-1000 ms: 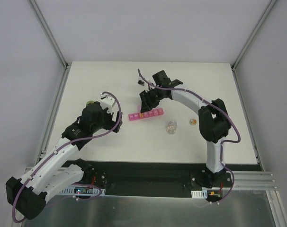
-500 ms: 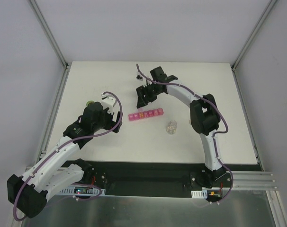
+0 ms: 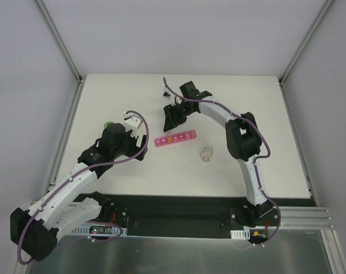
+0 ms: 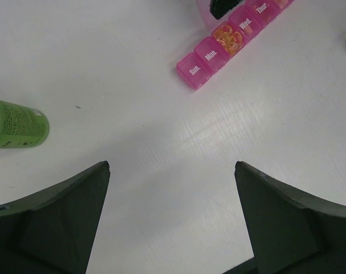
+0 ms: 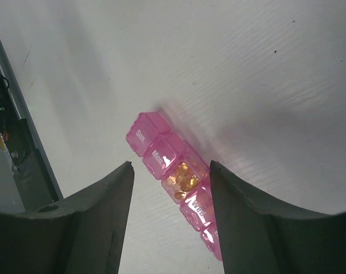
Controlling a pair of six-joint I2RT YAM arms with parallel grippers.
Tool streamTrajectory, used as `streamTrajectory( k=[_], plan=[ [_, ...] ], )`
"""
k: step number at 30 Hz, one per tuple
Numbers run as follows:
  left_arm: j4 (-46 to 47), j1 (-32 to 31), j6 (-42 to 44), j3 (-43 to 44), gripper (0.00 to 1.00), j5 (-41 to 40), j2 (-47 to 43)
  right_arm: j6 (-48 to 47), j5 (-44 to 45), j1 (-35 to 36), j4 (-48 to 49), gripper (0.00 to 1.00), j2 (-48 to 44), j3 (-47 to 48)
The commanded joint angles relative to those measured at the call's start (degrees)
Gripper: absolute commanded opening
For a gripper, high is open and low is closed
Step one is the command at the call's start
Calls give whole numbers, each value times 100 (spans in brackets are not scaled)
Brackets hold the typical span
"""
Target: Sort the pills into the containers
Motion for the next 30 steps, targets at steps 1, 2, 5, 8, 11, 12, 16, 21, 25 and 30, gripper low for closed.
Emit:
streamTrajectory(
  k=[1,2,5,8,11,12,16,21,25,30],
  plan=[
    [-28,65,69,35,90,151,58,81,-445,7,-81,55,-48,195],
    [-28,65,69,35,90,159,58,81,-463,7,-55,54,-92,169],
    [-28,74,69,44,90,168,93,72,-498,7,94,51,-250,-42],
    [-28,100,69,53,90,203,129,90,-542,-2,165,50,-347,-183],
    [-37,135,69,53,90,238,216,90,-577,-2,191,46,-391,-262],
    [-54,152,69,62,90,247,286,81,-577,-2,200,44,-391,-280],
    [-81,337,-72,132,90,554,550,37,-568,-19,217,38,-452,-411],
    [94,539,68,308,91,1924,1190,72,-638,-89,305,40,-654,-596],
    [840,539,577,194,92,2646,1455,63,-735,-151,332,45,-812,-736],
    [1035,548,824,439,90,2805,2289,160,-779,-212,525,48,-1015,-1009]
  ],
)
